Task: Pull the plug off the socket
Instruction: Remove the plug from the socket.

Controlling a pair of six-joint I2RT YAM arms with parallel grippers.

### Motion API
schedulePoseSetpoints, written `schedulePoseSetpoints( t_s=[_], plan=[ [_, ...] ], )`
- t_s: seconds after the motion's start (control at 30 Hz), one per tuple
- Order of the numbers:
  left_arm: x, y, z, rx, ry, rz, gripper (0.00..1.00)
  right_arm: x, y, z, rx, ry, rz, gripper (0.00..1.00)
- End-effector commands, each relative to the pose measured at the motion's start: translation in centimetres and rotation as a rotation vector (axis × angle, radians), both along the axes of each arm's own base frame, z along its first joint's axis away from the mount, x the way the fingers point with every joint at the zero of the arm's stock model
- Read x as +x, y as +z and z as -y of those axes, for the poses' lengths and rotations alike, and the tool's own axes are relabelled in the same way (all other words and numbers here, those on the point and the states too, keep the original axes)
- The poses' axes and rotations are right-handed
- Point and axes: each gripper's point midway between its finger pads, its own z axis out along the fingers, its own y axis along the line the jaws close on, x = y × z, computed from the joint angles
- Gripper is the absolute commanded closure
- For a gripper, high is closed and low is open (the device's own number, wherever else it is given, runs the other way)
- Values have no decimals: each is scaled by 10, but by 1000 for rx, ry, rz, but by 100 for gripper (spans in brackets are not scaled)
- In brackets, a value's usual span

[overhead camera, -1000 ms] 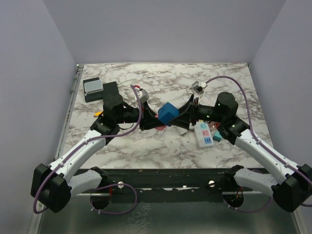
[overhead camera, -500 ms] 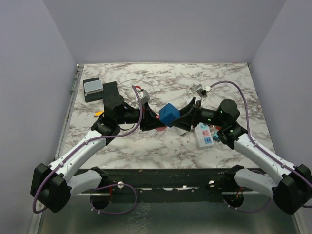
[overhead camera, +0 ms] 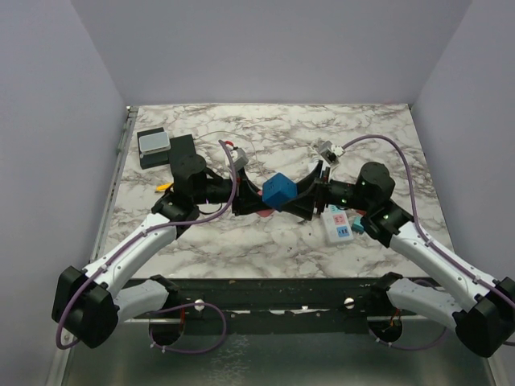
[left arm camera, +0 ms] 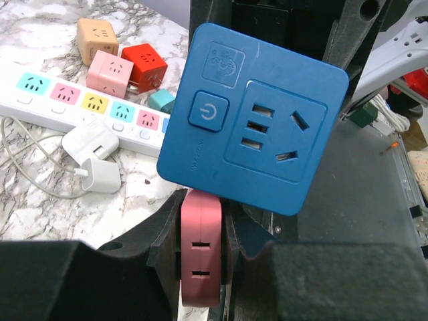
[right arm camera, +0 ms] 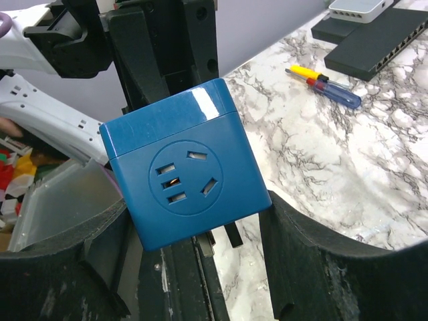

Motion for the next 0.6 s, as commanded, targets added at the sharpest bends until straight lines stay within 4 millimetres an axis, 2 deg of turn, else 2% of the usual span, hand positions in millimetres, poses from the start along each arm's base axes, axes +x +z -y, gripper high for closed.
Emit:
schedulePoseSetpoints(
  t_s=[0.0, 0.13, 0.37, 0.57],
  plan=[
    [7, -7, -2, 10, 15, -9, 100, 1, 17, 1, 24, -39, 38, 99],
    [5, -11, -1, 13, 0, -18, 100, 5, 20, -1, 35, -25, 39, 99],
    [0, -7, -3, 7, -10, 0, 100, 21, 29, 17, 43, -31, -17, 99],
    [-9, -3, -2, -2, -43, 8, 100, 28, 31, 22, 76, -25, -75, 99]
  ],
)
